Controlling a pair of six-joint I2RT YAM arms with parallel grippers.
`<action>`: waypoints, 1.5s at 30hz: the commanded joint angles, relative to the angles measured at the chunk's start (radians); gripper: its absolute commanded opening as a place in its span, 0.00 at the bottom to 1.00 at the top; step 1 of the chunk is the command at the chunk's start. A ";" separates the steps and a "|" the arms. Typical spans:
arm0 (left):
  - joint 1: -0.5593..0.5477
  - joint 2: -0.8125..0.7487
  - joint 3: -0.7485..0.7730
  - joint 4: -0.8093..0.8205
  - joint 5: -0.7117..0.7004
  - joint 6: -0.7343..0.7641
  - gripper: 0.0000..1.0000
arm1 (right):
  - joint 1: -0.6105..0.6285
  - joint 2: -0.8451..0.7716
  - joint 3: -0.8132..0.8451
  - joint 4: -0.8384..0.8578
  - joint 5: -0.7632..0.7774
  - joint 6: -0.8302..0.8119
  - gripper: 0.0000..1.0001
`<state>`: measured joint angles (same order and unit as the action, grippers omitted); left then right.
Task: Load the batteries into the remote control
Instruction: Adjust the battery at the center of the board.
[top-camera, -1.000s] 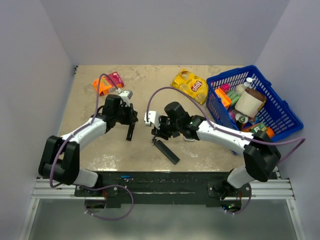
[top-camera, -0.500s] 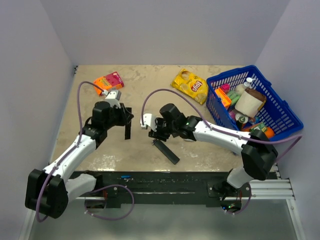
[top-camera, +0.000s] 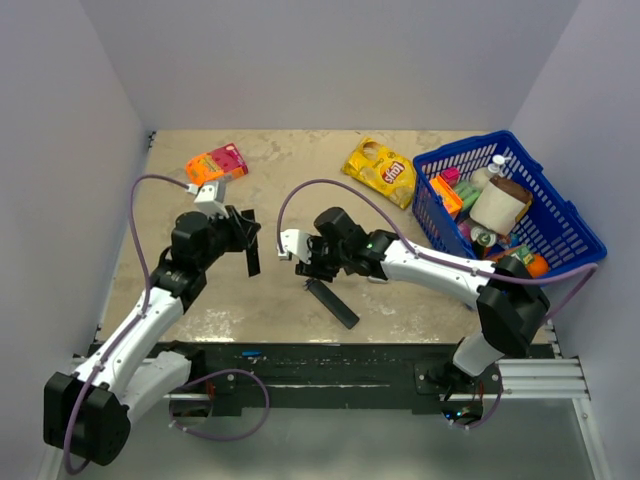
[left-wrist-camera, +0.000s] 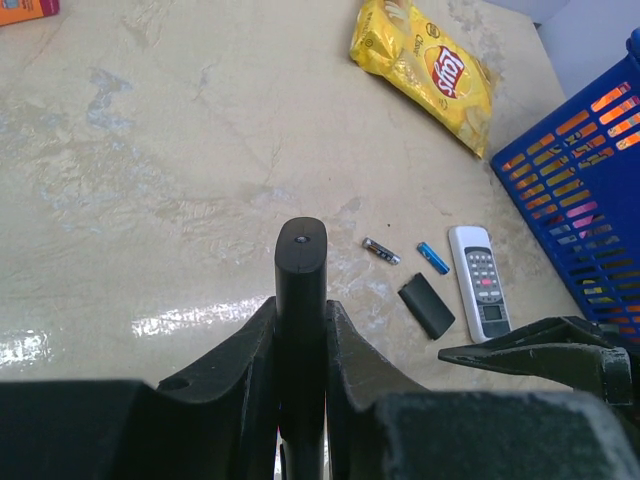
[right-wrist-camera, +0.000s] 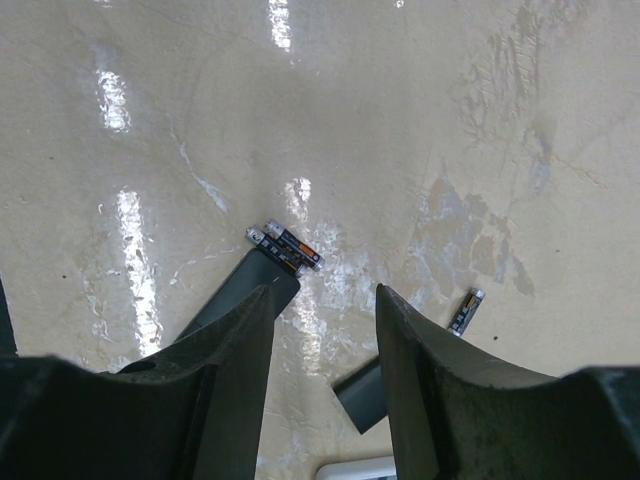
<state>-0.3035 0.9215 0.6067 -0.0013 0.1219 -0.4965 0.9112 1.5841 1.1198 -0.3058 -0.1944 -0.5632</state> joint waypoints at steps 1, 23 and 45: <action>-0.003 -0.036 -0.018 0.057 -0.021 -0.031 0.00 | 0.011 0.007 0.043 -0.006 0.029 -0.021 0.48; -0.002 -0.147 -0.059 0.040 -0.091 -0.074 0.00 | 0.049 0.059 0.041 -0.069 0.062 -0.121 0.48; -0.002 -0.233 -0.047 -0.065 -0.120 -0.070 0.00 | 0.086 0.182 0.152 -0.150 0.092 -0.230 0.49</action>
<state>-0.3035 0.7029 0.5449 -0.0551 0.0208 -0.5579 0.9939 1.7615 1.2343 -0.4328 -0.1135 -0.7380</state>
